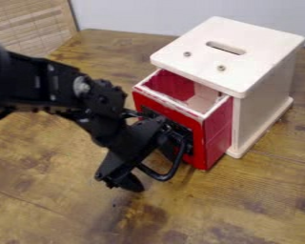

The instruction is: Open the drawer

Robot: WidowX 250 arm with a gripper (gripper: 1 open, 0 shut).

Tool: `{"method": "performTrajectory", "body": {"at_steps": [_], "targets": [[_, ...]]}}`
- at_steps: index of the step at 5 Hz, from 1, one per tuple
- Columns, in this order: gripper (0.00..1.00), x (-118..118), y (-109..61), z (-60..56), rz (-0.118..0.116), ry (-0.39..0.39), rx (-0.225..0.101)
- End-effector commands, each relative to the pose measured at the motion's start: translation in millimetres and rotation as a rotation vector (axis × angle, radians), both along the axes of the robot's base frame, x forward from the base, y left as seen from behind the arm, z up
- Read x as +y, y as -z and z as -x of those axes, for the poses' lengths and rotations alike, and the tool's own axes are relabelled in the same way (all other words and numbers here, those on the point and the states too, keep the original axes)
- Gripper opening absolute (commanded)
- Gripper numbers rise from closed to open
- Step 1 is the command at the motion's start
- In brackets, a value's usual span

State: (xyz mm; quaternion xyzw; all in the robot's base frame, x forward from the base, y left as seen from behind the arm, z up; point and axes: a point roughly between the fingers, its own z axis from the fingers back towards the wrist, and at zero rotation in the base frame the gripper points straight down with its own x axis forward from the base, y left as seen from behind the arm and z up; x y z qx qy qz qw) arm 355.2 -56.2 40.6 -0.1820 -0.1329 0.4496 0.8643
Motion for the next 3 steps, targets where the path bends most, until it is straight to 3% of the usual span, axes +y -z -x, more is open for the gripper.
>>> {"method": "performTrajectory", "body": {"at_steps": [1,3], "targets": [[1.00,8.8,-22.7,-15.9,0.003,0.007,-0.058],[1.00,6.0,-25.5,-19.8,0.001,0.119,-0.054]]}}
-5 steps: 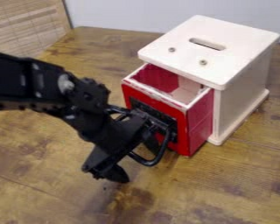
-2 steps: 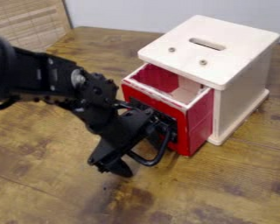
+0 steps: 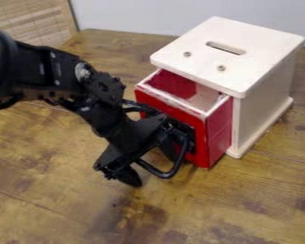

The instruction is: Open the drawer

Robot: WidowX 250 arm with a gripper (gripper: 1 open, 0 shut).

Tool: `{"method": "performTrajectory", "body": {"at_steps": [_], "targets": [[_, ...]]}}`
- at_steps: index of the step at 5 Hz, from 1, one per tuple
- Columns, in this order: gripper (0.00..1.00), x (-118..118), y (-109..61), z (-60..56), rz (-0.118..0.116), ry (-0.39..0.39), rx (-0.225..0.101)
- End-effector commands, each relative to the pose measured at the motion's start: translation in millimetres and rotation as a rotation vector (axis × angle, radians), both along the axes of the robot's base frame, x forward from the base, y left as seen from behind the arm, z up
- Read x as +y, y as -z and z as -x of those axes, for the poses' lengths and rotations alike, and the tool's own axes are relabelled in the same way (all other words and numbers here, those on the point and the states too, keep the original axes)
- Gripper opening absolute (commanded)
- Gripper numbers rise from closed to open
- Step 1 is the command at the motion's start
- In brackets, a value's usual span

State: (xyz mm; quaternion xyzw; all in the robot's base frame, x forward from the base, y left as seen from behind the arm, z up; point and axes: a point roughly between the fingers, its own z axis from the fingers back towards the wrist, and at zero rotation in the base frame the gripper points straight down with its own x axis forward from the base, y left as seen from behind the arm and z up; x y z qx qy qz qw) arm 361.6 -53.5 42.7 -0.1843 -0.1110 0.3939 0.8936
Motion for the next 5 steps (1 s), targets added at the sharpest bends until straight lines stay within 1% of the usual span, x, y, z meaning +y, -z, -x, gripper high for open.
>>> {"method": "performTrajectory", "body": {"at_steps": [1,3,5], "targets": [[1.00,1.0,-24.3,-20.6,0.002,-0.017,-0.080],[1.00,-6.4,-24.7,-19.2,-0.009,-0.024,-0.076],[1.00,-20.4,-25.3,-17.9,-0.015,0.011,-0.071]]}}
